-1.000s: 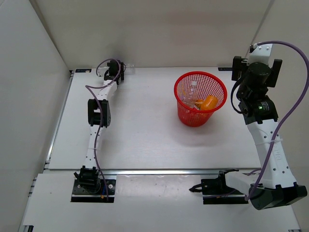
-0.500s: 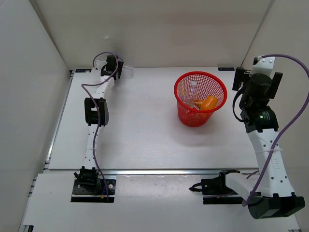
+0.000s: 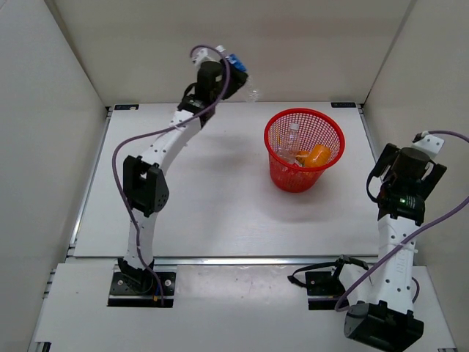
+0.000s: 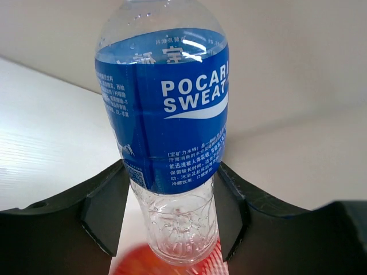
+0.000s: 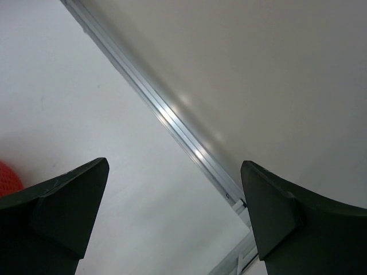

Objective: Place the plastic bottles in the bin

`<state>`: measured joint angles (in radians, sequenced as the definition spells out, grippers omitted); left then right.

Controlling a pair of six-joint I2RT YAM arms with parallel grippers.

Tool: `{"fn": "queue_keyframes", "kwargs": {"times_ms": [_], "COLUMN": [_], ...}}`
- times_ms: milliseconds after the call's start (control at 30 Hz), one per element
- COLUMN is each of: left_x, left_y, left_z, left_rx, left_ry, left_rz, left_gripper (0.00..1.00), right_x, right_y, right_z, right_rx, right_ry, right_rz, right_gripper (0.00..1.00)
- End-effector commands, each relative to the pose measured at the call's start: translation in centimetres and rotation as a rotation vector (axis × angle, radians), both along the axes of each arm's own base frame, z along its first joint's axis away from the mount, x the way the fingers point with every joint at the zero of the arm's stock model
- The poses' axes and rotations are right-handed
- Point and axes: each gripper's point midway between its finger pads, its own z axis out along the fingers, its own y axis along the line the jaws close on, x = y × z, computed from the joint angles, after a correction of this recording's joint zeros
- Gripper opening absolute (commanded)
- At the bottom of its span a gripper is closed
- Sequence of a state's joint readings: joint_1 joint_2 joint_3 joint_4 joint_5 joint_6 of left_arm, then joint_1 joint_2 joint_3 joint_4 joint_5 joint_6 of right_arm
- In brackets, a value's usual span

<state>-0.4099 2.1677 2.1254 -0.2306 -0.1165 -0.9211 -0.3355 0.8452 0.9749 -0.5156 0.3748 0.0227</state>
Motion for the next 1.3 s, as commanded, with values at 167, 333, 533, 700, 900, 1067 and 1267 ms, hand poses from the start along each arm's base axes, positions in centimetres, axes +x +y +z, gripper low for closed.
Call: {"fn": "queue_keyframes", "kwargs": {"times_ms": [167, 333, 533, 700, 900, 1067, 1267], "left_x": [-10.3, -12.1, -16.3, -21.4, -24.7, -27.5, -30.7], "left_y": [-14.4, -16.5, -18.8, -18.4, -10.2, 1.8, 20.5], "left_z": [8.1, 4.7, 3.5, 3.8, 5.5, 5.3, -5.9], "left_rx": [0.096, 0.138, 0.107, 0.216, 0.231, 0.379, 0.491], "left_ry": [-0.277, -0.195, -0.165, -0.161, -0.136, -0.061, 0.385], "left_rz": [-0.257, -0.242, -0.490, -0.585, -0.534, -0.299, 0.110], "left_gripper": [0.17, 0.19, 0.92, 0.98, 0.98, 0.98, 0.99], "right_x": [-1.9, -2.3, -2.2, -1.5, 0.1, 0.5, -2.2], "right_y": [0.9, 1.1, 1.2, 2.4, 5.4, 8.4, 11.4], "right_z": [-3.5, -4.6, -4.9, -5.4, -5.6, -7.1, -10.9], "right_rx": [0.073, 0.085, 0.075, 0.072, 0.166, 0.288, 0.438], "right_ry": [-0.015, -0.015, -0.010, -0.012, 0.053, 0.096, 0.280], "right_rz": [0.021, 0.017, 0.017, 0.082, 0.233, 0.342, 0.392], "right_gripper": [0.98, 0.99, 0.99, 0.99, 0.99, 1.00, 0.99]}}
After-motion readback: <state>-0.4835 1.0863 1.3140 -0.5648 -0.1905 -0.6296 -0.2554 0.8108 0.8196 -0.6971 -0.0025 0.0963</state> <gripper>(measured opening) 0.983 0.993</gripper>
